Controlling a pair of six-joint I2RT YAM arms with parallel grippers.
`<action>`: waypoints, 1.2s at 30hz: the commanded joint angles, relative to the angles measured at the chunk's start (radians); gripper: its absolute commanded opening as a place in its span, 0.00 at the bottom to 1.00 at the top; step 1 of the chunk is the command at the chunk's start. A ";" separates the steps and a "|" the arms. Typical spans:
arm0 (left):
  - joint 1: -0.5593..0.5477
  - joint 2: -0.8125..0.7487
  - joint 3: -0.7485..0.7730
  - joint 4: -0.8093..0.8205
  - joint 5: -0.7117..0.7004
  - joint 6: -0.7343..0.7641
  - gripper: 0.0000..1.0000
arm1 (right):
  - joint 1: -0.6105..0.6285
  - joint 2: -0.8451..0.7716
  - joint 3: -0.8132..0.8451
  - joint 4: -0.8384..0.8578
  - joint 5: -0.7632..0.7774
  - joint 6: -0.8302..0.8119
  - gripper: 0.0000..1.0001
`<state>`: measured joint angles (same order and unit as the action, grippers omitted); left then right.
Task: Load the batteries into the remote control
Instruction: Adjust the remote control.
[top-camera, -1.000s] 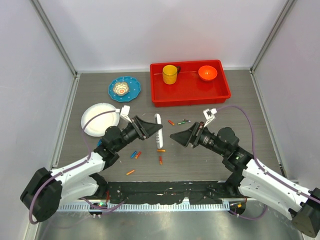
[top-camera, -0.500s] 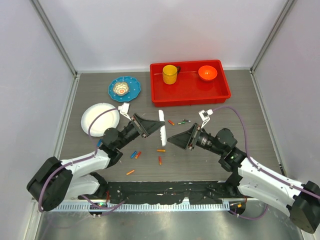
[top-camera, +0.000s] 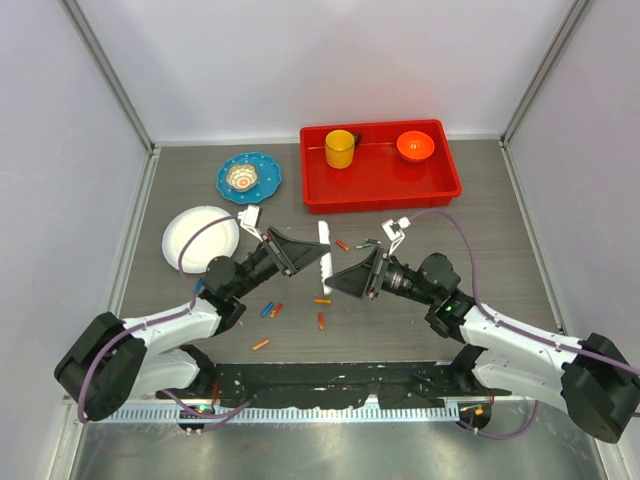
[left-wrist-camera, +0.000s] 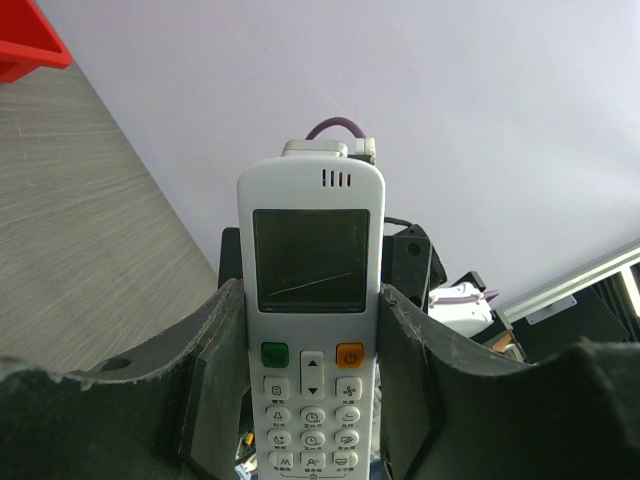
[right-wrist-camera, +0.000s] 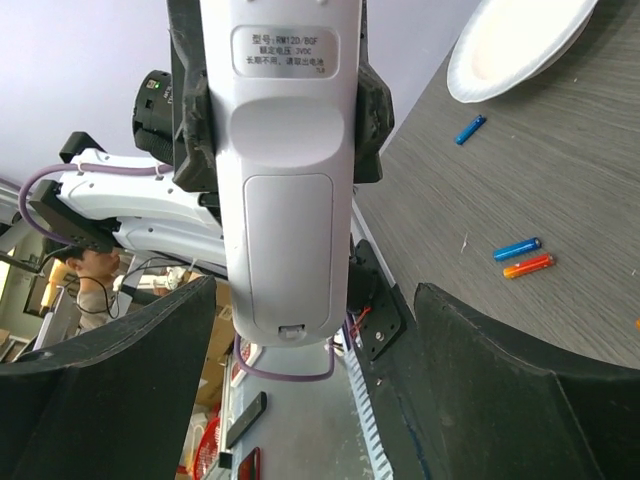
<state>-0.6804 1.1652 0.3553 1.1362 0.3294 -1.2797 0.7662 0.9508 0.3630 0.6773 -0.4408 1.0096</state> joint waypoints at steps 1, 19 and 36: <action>-0.007 0.007 0.027 0.088 0.019 -0.006 0.00 | 0.016 0.037 0.042 0.139 -0.035 0.017 0.85; -0.013 0.011 0.025 0.106 0.019 -0.007 0.00 | 0.038 0.128 0.045 0.261 -0.052 0.049 0.65; -0.013 0.018 0.028 0.083 0.028 -0.017 0.72 | 0.045 0.114 0.030 0.268 -0.111 0.035 0.16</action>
<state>-0.6899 1.1828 0.3553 1.1854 0.3420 -1.2953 0.7986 1.1000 0.3824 0.9016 -0.4950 1.0668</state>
